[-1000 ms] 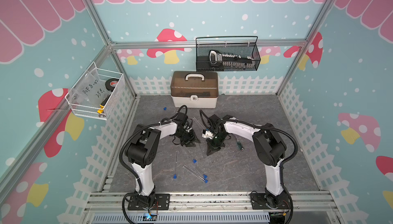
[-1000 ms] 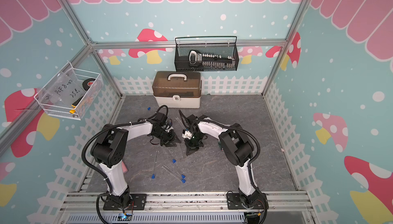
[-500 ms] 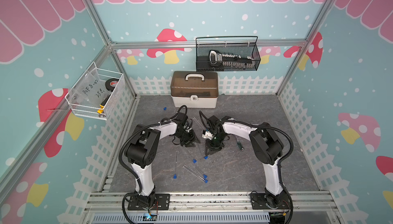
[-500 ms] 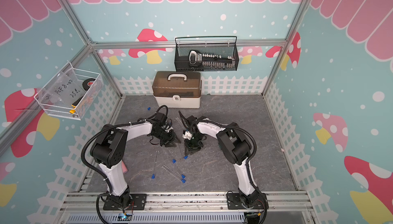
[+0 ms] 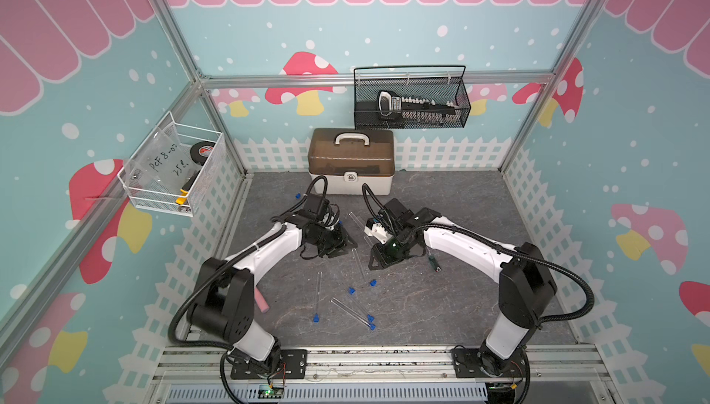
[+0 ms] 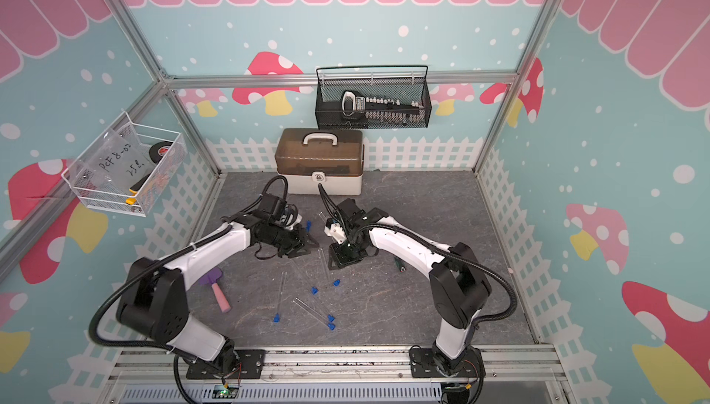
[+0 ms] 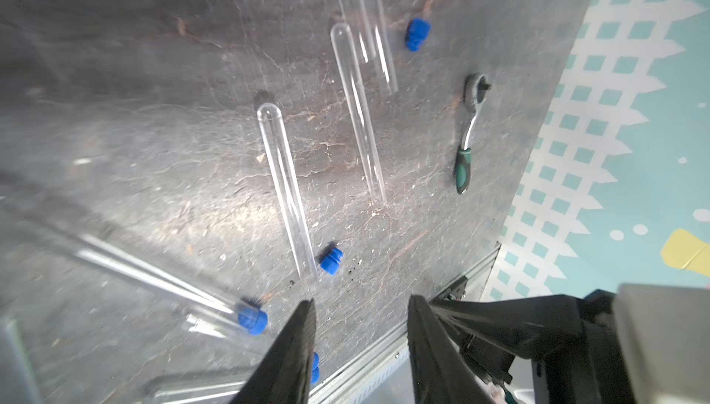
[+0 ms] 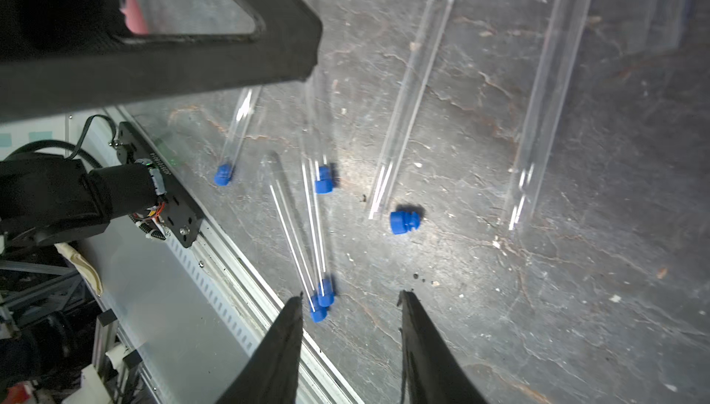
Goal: Remove stoppers from test tubes
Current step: Place the test tube at the center of the board, then pick up the test tube at the center of the board.
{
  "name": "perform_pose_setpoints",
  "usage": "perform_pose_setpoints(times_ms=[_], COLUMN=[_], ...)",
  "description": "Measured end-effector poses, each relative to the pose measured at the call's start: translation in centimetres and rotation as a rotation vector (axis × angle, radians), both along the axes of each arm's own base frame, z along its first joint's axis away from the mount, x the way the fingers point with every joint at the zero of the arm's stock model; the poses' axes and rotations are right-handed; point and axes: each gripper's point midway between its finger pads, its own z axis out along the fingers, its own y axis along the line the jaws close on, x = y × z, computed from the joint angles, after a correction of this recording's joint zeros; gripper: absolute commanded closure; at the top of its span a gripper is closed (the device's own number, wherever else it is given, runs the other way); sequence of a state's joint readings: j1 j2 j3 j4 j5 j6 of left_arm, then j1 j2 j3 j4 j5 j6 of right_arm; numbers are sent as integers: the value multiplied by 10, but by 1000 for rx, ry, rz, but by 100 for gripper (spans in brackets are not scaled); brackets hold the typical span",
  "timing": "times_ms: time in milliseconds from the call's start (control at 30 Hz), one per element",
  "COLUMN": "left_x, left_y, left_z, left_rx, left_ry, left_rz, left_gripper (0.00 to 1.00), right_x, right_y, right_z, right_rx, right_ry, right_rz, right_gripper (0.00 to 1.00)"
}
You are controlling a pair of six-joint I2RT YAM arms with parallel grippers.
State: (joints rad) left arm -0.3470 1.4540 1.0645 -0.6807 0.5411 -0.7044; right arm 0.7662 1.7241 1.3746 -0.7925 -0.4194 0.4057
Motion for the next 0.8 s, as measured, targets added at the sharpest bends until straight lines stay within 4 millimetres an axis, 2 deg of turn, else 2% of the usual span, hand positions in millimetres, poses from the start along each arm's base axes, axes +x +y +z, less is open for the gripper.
perform_pose_setpoints(times_ms=[67, 167, 267, 333, 433, 533, 667, 800], left_x=[-15, -43, -74, -92, -114, -131, -146, -154], left_y=[22, 59, 89, 100, 110, 116, 119, 117], left_z=[24, 48, 61, 63, 64, 65, 66, 58], left_rx=[35, 75, 83, 72, 46, 16, -17, -18], left_ry=[-78, -176, -243, -267, -276, -275, -272, -234], left_rz=[75, 210, 332, 381, 434, 470, 490, 478], left_gripper=[57, 56, 54, 54, 54, 54, 54, 54], right_x=[-8, -18, -24, -24, -20, -9, 9, 20], right_y=[9, 19, 35, 53, 78, 92, 103, 106], right_z=[-6, -26, -46, -55, -62, -64, -64, -71], right_rx=[-7, -45, -98, -120, -139, -160, -189, -246], right_ry=[-3, 16, 26, 18, -16, -57, -100, -143], right_rz=[24, 50, 88, 118, 144, 141, 128, 135], right_gripper=[58, 58, 57, 57, 57, 56, 56, 56])
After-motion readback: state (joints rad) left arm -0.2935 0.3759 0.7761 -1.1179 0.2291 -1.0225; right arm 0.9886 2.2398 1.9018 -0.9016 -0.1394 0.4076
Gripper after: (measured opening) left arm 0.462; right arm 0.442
